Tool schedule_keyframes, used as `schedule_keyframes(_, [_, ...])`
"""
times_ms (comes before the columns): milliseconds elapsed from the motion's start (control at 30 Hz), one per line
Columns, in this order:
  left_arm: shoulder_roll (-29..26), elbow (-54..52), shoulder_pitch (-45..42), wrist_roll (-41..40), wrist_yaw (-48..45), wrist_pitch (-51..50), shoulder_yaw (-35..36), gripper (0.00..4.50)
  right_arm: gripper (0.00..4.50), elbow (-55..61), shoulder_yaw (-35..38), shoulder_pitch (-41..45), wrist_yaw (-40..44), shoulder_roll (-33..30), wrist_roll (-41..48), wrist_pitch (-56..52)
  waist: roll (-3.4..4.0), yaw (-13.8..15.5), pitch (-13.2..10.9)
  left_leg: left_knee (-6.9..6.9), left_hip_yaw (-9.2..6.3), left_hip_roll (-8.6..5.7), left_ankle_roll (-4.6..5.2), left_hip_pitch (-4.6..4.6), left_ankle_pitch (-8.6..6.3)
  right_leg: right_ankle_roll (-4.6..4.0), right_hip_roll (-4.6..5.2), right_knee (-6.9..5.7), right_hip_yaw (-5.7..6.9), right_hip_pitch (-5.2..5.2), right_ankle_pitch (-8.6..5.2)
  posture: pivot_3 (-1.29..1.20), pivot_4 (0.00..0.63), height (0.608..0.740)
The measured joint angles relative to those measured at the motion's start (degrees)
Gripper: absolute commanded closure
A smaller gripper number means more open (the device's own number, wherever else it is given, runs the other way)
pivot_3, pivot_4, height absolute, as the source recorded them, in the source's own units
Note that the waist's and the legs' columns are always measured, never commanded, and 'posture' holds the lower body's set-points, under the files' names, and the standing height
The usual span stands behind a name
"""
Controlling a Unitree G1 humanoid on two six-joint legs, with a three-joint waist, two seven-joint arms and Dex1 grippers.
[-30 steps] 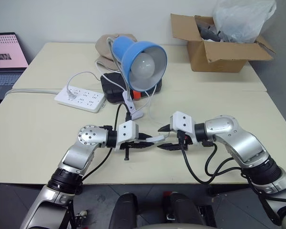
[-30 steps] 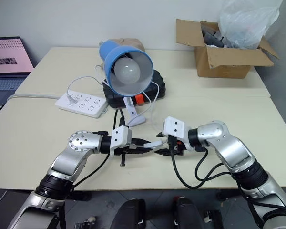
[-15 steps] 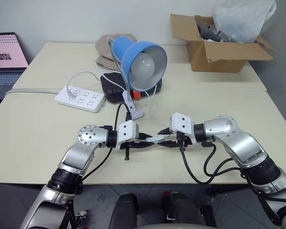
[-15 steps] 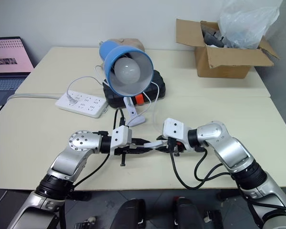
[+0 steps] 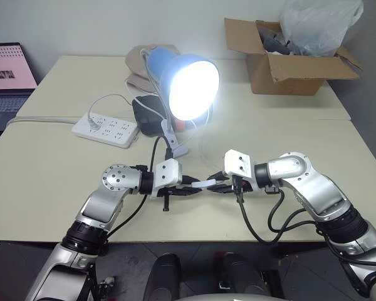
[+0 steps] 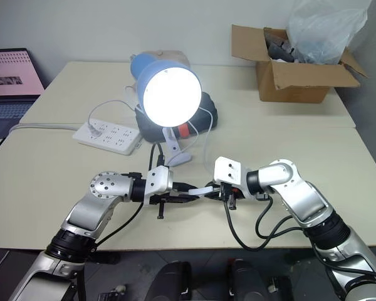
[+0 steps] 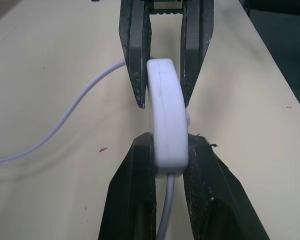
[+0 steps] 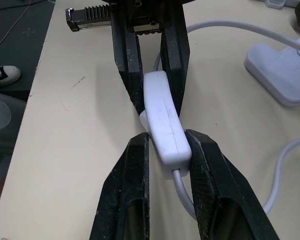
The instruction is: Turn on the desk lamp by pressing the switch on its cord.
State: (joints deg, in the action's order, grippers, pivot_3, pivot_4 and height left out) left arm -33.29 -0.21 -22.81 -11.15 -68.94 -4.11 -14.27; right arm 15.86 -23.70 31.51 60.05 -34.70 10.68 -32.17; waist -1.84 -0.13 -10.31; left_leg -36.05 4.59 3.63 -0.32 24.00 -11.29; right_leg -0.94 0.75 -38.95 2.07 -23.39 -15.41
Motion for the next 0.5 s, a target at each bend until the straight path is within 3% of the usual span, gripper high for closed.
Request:
schedule_keyframes(100, [0.36,0.0,-0.01,0.02,0.71,0.1,0.04,4.09,2.61,-0.63,1.0,-0.32,-0.62,1.36,0.21,0.47,0.0,0.0,0.0,0.0,0.0,0.0,0.0,0.0,0.0,0.0,0.0,0.0,-0.01,0.0,0.0,0.0,0.15,0.74])
schedule_keyframes(500, [0.97,1.11,-0.06,2.2,1.14,3.06,-0.43,4.09,0.02,0.05,5.57,-0.46,-1.55,0.69,1.88,1.61,0.0,0.02,0.0,0.0,0.01,-0.02,0.0,0.0,0.0,0.0,0.0,0.0,-0.01,0.0,0.0,0.0,0.15,0.74])
